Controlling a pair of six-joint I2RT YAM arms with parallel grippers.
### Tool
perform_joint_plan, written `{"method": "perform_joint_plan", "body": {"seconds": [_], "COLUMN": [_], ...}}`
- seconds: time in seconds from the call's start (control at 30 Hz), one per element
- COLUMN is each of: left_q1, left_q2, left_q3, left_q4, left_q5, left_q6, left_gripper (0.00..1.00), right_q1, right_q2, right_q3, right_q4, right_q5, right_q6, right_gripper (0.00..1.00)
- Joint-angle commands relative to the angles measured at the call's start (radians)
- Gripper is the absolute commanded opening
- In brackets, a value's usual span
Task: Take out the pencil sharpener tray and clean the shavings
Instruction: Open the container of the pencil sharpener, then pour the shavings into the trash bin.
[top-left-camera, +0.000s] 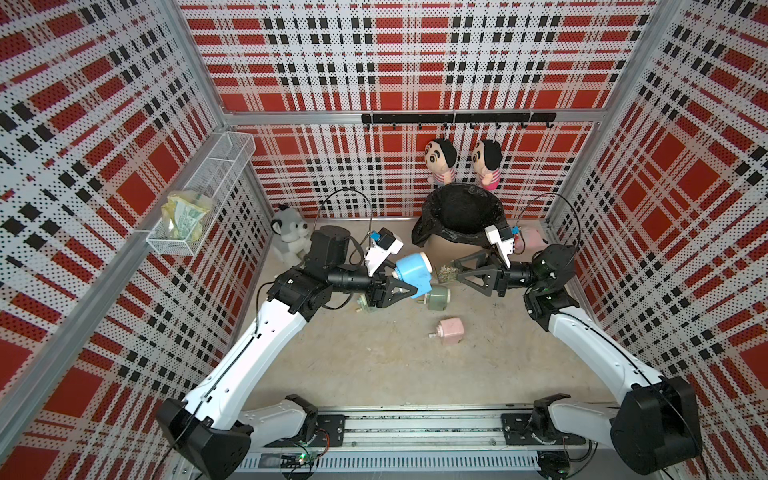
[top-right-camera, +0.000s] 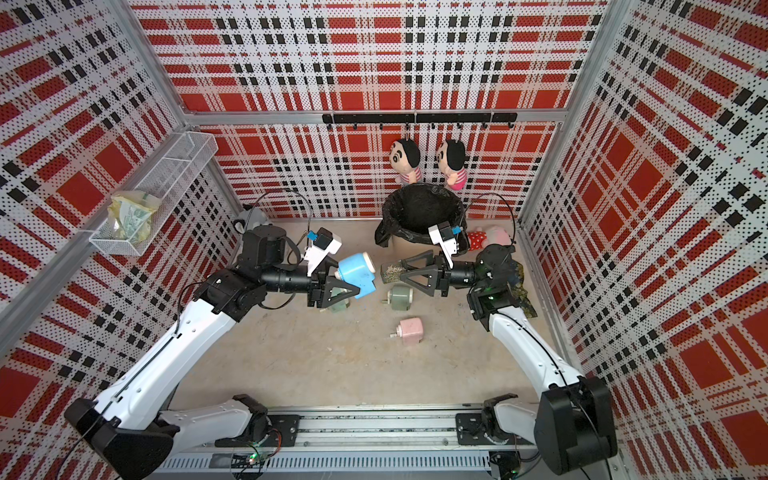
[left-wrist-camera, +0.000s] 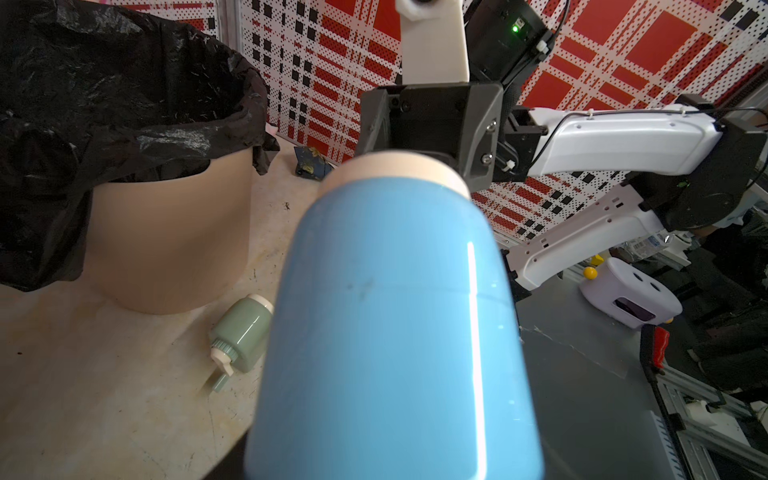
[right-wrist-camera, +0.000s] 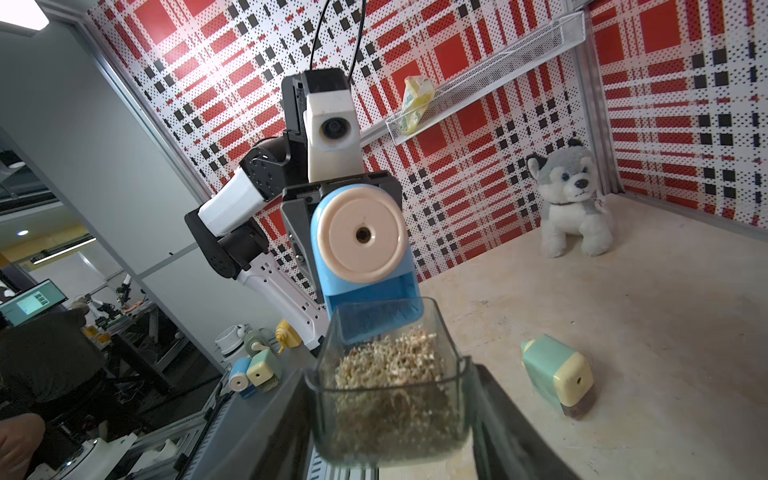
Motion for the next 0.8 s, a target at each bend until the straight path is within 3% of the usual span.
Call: {"method": "perform_joint_plan", "body": {"seconds": [0.0, 0.27, 0.57, 0.77], "left_q1": [0.010, 0.005, -0.001, -0.003], "left_q2": [-0.018, 0.014, 0.057, 0.069], "left_q3": [0.023, 0.018, 0.037, 0.024], "left_q4": [0.020, 0.036, 0.044, 0.065], "left_q5": [-0.015, -0.063, -0.221, -0.234], "left_q6": [0.014, -0.002, -0.022, -0.034], "left_gripper": [0.53, 0.53, 0.52, 0.53], "right_q1": [-0.027, -0.034, -0.038, -0.058], "right_q2": [-0.015, 0.010, 0.094, 0.139], "right_q3": [0.024, 0.207, 0.369, 0.450], "right_q4": [0.004, -0.464, -0.732, -0.822], "right_q5": [0.033, 0.168, 0.328, 0.404], "right_q6": [0.011, -0.316, -0.465, -0.493], "right_gripper": [0.50, 0.51, 0.51, 0.51]}}
